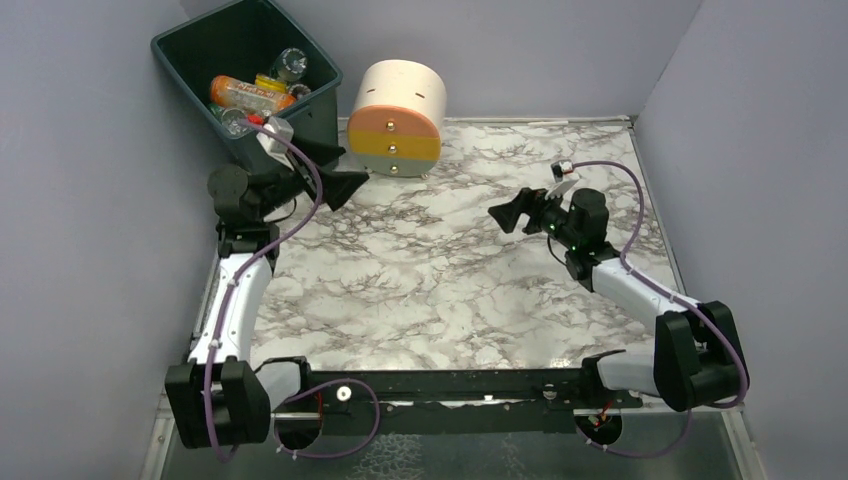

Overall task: Put the plastic bottles in the bin
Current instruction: Adjust the trash bin at the center of the board, then reset both arms

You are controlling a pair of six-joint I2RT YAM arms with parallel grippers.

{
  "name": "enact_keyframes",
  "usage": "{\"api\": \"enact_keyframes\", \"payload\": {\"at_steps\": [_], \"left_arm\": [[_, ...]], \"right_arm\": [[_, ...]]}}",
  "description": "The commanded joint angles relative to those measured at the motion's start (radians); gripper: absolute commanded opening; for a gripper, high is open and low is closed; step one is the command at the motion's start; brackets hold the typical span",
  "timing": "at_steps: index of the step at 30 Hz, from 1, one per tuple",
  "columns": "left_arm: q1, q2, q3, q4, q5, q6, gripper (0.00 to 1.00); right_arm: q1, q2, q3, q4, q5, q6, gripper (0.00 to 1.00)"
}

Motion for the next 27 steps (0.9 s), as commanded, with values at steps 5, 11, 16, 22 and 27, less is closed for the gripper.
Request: {"api": "enact_keyframes", "payload": {"at_steps": [5,11,16,22,27], "left_arm": [[-0.021,-0.121,-0.311,-0.065,-0.411,0.097,0.99],[-0.021,-0.108,-0.439,-0.082,-0.707,0.267,0.99],[-0.019,-0.071,-0.478,-0.026,-0.84,0.323,0.99],[-0.014,-0.07,-0.42,-0.023,-1.068,0.405,0.99],[0.045,-0.042,-0.342,-0.018,-1.17,0.433,0.99]], "right_arm": [[0.003,-0.054,0.003,-0.077,0.054,-0.045,0.99],[0.004,-0.066,-0.022,-0.106,0.177,-0.104,1.0],[0.003,-0.045,-0.041,-0.07,0.192,-0.092,1.0],[0.004,-0.026,-0.026,-0.07,0.164,-0.092,1.0],[0.004,0.0,-0.014,-0.065,0.13,-0.091,0.99]]}}
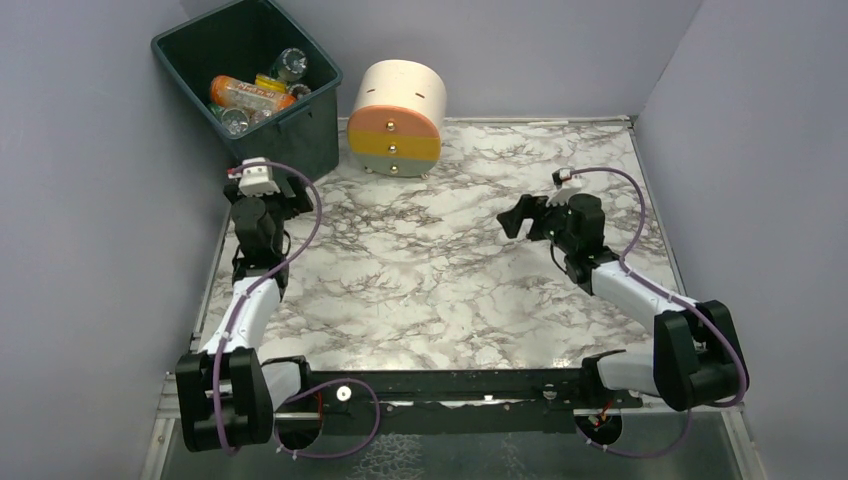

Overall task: Put the plastic bottles in the bin
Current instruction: Reset both arms

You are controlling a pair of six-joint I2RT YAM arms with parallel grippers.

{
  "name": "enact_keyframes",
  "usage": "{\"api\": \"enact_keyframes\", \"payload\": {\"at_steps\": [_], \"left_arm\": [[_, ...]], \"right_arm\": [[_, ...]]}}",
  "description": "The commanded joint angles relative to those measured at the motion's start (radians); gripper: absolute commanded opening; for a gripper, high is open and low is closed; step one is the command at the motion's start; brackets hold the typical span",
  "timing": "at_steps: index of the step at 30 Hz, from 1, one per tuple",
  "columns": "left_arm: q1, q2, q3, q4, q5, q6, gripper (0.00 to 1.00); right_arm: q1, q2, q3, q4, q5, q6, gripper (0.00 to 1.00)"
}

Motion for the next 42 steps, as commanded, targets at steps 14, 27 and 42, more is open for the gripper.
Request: {"api": "enact_keyframes", "payload": {"at_steps": [14,27,42], "left_arm": [[0.2,0.2,0.354,0.184,0.135,0.046,0.99],[0.242,0.418,0.702,0.168,0.609,-0.125,0.99],[0.227,0.296,0.609,0.135,0.626,-0.18,0.99]], "right_arm": [[0.003,0.076,0.024,0.055,-0.071,0.03,1.0],[0.003,0.124,0.042,0.075,-0.092,0.035,1.0],[0.003,0.15,0.016,0.116,-0.113,0.058,1.0]]}}
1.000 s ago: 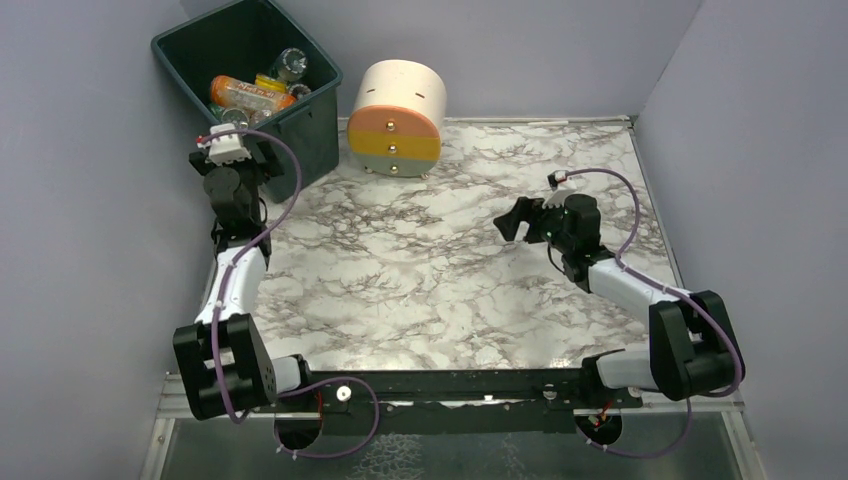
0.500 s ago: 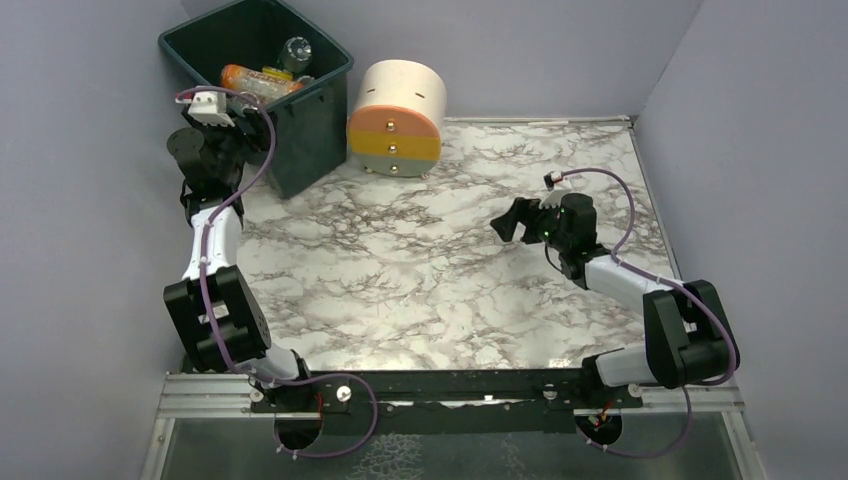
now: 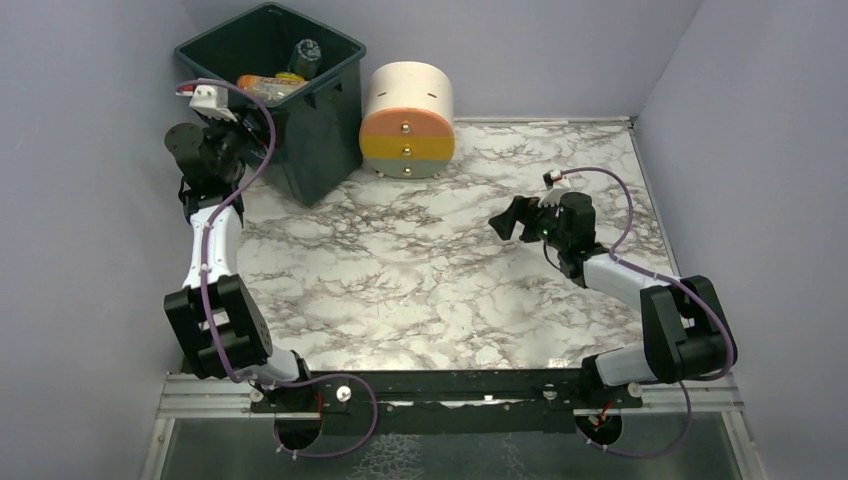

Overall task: Put the plastic bottles in the bin
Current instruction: Reset both arms

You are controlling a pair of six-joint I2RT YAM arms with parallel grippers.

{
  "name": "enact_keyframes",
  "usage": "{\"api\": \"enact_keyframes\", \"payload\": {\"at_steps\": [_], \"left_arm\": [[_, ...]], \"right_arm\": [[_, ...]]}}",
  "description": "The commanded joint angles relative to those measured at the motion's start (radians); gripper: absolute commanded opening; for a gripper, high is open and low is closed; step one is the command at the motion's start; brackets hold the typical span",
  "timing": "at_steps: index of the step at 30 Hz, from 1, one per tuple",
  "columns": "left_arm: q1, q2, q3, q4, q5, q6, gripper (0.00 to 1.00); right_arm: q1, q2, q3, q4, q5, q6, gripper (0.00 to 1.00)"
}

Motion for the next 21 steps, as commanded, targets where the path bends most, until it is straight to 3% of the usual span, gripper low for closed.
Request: {"api": "enact_keyframes", "payload": {"at_steps": [1,8,21], "left_arm": [[-0.02,-0.099,-0.06,0.124,0.008,-0.034,0.99],[-0.016,-0.169,-0.142,0.054,-0.032,0.018,0.99],[0.006,-0.323,-0.162,-0.207,-0.078,0.099,0.99]], "right_arm": [[0.003,0.013,-0.006,0.065,-0.038,0.02,0.99],[0.003,-0.015,-0.024,0.049,0.058,-0.009,1.0],[0.003,-0.087,-0.024,0.02,0.167,-0.044,1.0]]}}
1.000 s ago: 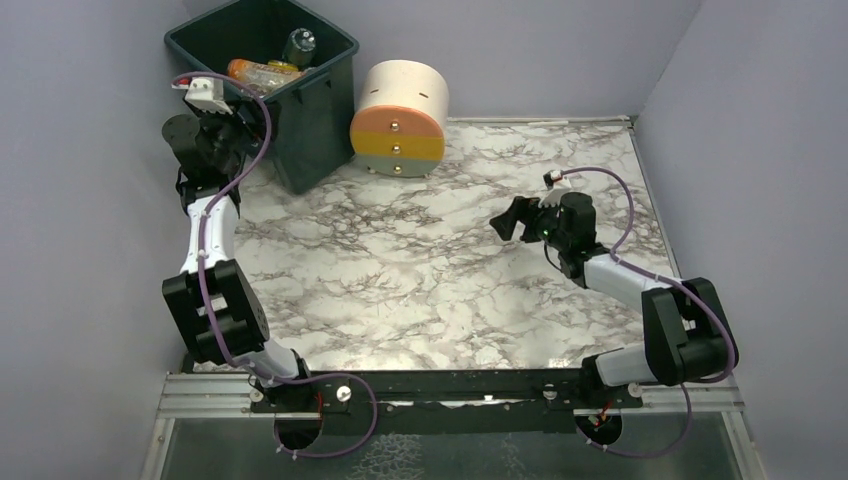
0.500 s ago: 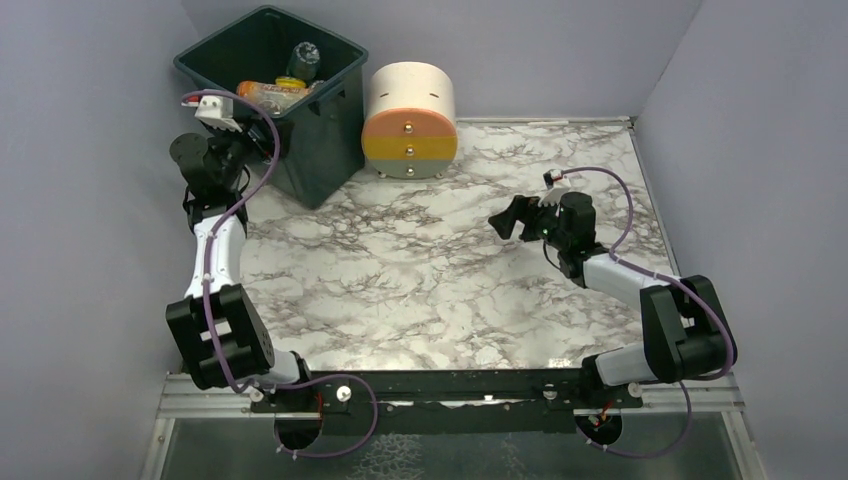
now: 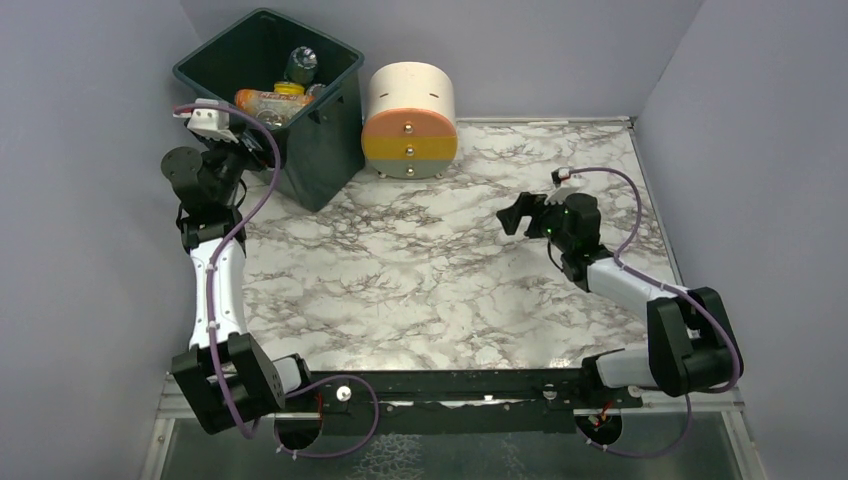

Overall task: Put the plastic bottles in the bin
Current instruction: Reset both arms

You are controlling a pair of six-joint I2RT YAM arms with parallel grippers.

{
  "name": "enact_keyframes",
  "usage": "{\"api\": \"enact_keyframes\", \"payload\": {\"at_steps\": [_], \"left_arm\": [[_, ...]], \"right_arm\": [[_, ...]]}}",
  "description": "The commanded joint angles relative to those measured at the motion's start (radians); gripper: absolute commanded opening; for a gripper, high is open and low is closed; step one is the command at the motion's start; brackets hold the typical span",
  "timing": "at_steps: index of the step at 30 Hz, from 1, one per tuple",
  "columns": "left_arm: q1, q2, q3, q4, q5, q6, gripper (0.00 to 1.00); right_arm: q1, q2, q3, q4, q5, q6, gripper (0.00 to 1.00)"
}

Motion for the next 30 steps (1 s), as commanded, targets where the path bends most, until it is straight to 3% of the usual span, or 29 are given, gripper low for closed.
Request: {"api": "enact_keyframes", "payload": {"at_steps": [1,12,22,30], "left_arm": [[0.01,-0.073,0.001,-0.091,-0.037,0.041,0.99],[0.01,-0.217,-0.131,-0.155,-0.045,0.021,0.99],[0.003,-0.251,-0.379,0.013,0.021,-0.099,0.99],[-0.09,-0.181,-0.569,0.168,-0.059,-0.085,0.99]], "right_arm": [[0.003,-0.037,-0.01,0.002,0.071,-0.025,0.99],[0.002,-0.116,-0.037,-0.013,0.187,-0.049,1.0],[0.003,-0.206,-0.076,-0.024,0.452,-0.085,0.99],[-0.051,-0.201,-0.17,0.059,0.497,-0.065,0.99]]}}
